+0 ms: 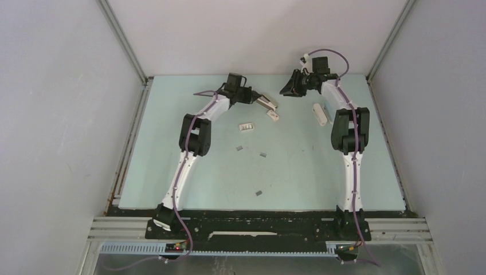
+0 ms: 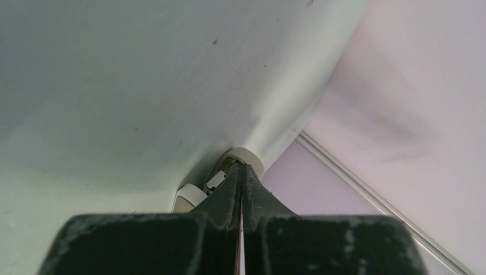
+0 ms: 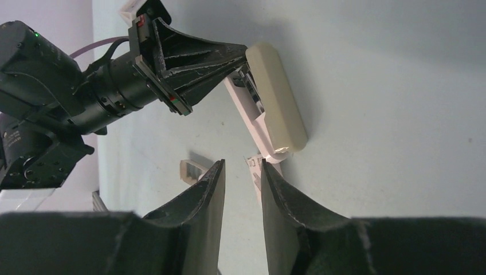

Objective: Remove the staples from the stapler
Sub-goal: Move the stapler to the center of the board.

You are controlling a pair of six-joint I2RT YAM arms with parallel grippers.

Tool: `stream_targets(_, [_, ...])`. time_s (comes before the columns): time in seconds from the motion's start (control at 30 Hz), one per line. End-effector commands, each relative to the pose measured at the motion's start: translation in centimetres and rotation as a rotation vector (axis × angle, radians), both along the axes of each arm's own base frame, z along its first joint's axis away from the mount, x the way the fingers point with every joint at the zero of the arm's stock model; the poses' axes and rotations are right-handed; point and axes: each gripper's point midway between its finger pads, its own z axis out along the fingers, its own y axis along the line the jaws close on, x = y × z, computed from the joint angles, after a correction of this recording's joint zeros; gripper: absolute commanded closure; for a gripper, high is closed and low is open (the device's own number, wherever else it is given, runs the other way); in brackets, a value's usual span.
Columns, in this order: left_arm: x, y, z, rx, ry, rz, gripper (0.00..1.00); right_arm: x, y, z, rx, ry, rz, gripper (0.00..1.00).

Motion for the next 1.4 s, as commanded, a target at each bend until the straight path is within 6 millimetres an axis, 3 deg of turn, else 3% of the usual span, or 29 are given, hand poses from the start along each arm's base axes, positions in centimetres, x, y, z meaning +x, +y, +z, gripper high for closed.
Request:
stream_targets(0.0, [-1.0, -1.5, 5.2, -0.035, -0.057, -0.053, 1.00, 0.4, -1.7, 5.1, -0.058, -0.139, -0.004, 0.62])
stream_targets(0.23, [-2.8, -4.4, 5.6, -0.051, -0.054, -0.115, 1.00, -0.1, -3.1, 3.9, -0.169, -0.154, 0.031, 0.55])
stream_targets(0.47, [-4.6, -6.7, 5.7, -0.059, -0.052, -0.172, 1.00, -1.4, -3.1, 1.8, -0.230, -0.131, 0.108, 0.48])
stream_targets(0.87, [-6.9, -8.7, 6.3, -0.045, -0.074, -0.243, 0.99, -2.1, -2.5, -1.7, -0.370, -0.103, 0.176, 0.38])
stream_targets(1.1, [-5.8, -7.4, 9.1, -0.006, -0.165, -0.238, 0.86, -2.3, -1.3, -3.9, -0.402, -0.070, 0.216, 0.38])
stream_targets(1.23, [-5.2, -5.0, 12.0, 0.043, -0.247, -0.240, 0.78, -1.9, -1.1, -4.8, -0.411, -0.055, 0.205, 0.38])
stream_targets(1.37, [-5.5, -1.4, 14.9, 0.122, -0.328, -0.246, 0.72, -1.4, -1.2, -4.9, -0.436, -0.055, 0.195, 0.40])
